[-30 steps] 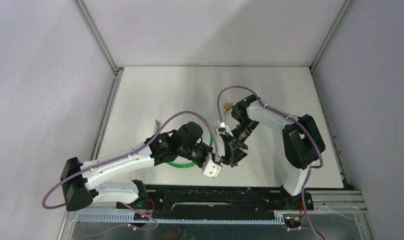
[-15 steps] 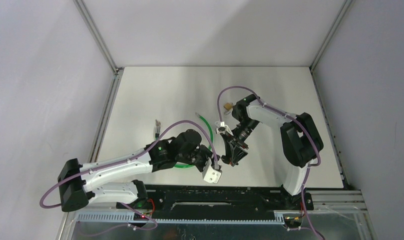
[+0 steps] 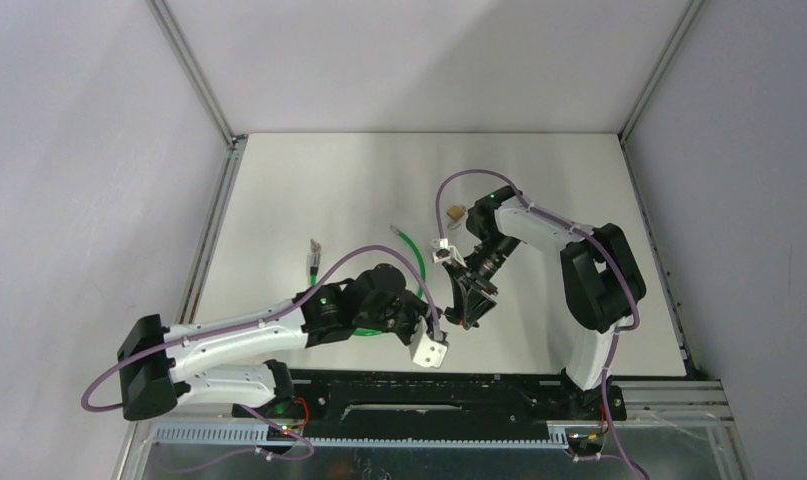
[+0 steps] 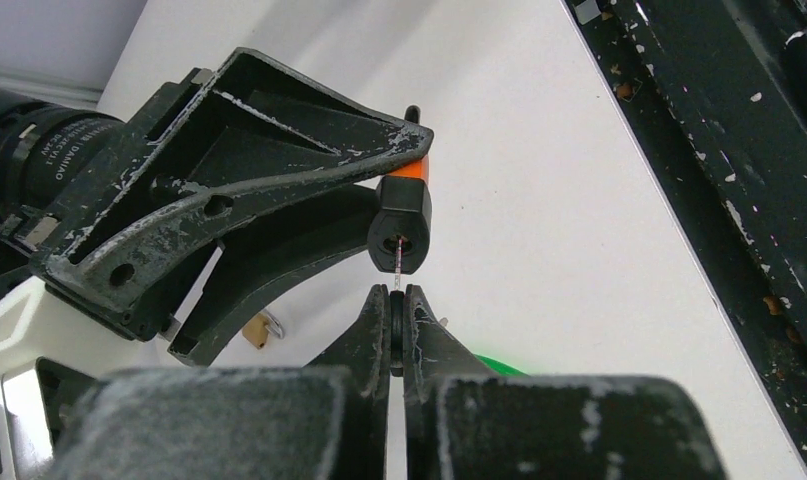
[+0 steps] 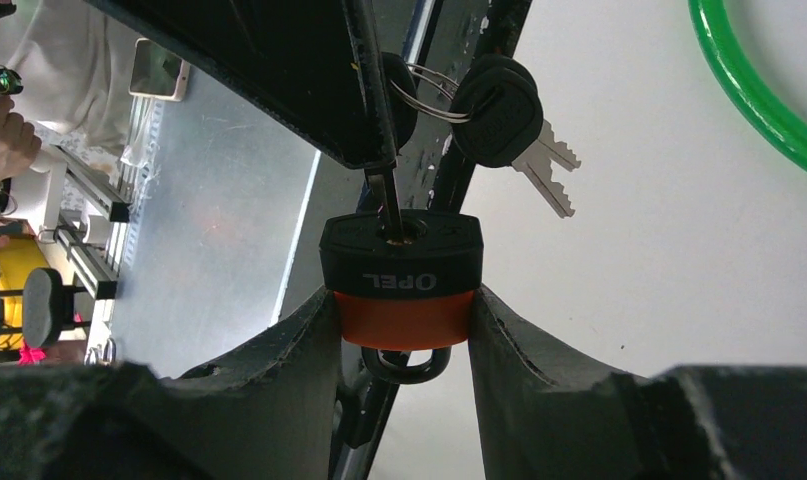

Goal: Unlock with the key

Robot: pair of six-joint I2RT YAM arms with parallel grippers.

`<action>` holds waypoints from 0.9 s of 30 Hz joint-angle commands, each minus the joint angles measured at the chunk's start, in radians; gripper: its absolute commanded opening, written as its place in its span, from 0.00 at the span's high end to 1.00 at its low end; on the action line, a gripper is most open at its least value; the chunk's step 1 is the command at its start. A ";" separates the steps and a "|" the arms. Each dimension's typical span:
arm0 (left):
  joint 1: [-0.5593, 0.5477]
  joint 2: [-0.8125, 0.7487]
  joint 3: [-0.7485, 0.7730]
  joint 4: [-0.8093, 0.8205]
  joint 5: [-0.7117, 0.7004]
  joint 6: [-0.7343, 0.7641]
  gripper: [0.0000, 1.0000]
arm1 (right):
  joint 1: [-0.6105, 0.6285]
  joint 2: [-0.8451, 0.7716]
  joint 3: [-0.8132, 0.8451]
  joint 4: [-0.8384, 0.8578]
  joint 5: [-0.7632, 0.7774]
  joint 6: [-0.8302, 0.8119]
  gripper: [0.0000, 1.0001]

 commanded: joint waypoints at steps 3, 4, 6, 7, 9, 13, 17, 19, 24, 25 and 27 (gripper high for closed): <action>-0.008 0.021 -0.003 0.063 0.005 -0.074 1.00 | 0.016 -0.044 0.038 0.033 -0.146 0.090 1.00; -0.003 0.019 -0.001 0.064 0.017 -0.081 1.00 | 0.018 -0.051 0.031 0.043 -0.140 0.096 1.00; 0.014 0.015 0.004 0.059 0.047 -0.094 1.00 | 0.020 -0.070 0.017 0.064 -0.126 0.104 1.00; 0.027 0.011 0.008 0.055 0.068 -0.099 1.00 | 0.021 -0.078 0.009 0.077 -0.119 0.111 1.00; 0.054 0.006 0.014 0.045 0.119 -0.107 1.00 | 0.026 -0.094 -0.009 0.095 -0.104 0.115 1.00; 0.071 0.008 0.017 0.024 0.173 -0.098 1.00 | 0.042 -0.116 -0.013 0.114 -0.092 0.120 1.00; 0.071 0.023 0.019 0.012 0.203 -0.084 1.00 | 0.056 -0.127 -0.014 0.119 -0.084 0.117 1.00; 0.071 0.026 0.022 0.008 0.201 -0.075 1.00 | 0.065 -0.127 -0.013 0.117 -0.077 0.113 1.00; 0.074 0.036 0.029 -0.006 0.198 -0.041 1.00 | 0.082 -0.124 -0.013 0.107 -0.075 0.093 1.00; 0.074 0.038 0.029 -0.011 0.201 -0.030 1.00 | 0.086 -0.123 -0.014 0.105 -0.072 0.090 1.00; 0.074 0.041 0.028 -0.020 0.206 -0.015 1.00 | 0.093 -0.120 -0.014 0.102 -0.068 0.083 1.00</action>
